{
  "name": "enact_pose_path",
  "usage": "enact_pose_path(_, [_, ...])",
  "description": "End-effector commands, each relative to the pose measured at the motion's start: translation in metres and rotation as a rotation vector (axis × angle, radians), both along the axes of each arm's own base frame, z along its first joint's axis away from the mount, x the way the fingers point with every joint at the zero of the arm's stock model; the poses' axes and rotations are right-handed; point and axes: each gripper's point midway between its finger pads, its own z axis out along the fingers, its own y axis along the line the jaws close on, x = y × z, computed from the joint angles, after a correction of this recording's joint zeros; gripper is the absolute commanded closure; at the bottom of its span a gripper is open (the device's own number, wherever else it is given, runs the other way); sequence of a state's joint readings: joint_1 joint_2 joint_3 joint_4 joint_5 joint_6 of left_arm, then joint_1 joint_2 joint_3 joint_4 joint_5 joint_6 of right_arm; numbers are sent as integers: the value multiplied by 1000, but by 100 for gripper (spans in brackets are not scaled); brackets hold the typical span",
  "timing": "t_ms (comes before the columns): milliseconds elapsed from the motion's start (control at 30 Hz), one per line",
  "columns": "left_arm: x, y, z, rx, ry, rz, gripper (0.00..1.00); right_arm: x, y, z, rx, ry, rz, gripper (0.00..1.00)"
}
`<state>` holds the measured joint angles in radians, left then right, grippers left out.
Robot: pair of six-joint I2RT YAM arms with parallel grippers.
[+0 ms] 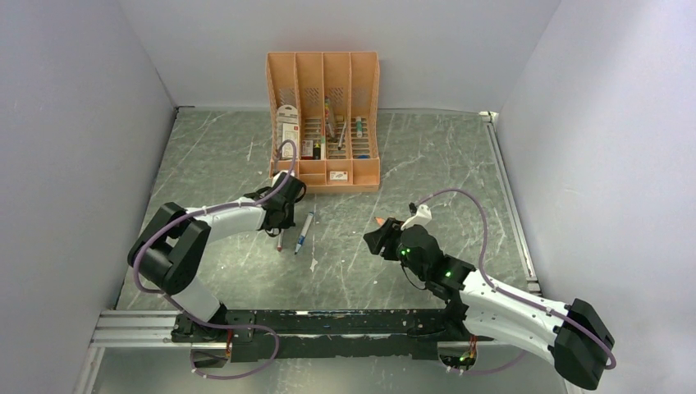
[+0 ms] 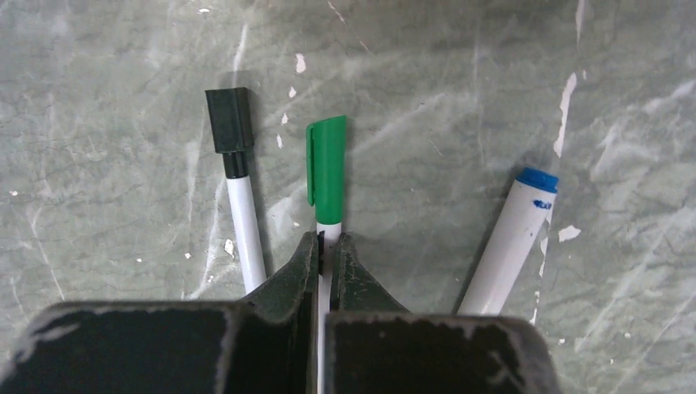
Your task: Insert the pens into the pen caps
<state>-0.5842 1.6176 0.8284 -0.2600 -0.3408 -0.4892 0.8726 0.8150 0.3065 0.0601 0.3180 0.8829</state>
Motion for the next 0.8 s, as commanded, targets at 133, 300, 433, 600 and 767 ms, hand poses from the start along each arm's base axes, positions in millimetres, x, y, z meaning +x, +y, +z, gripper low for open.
enact_pose_path(133, [4, 29, -8, 89, 9, 111, 85, -1, -3, -4, -2, 2, -13, 48])
enact_pose_path(300, [5, 25, 5, 44, -24, 116, 41, 7, -7, 1, -75, -26, -28, 45])
enact_pose_path(433, [9, 11, 34, -68, -101, 84, 24, 21, 7, 0, -170, -27, -2, 44])
enact_pose_path(600, [13, -1, 80, -185, -206, 53, 16, 39, 57, -5, -258, -29, 77, 41])
enact_pose_path(767, [13, -2, 110, -228, -275, 44, 15, 56, 121, -6, -285, -46, 155, 41])
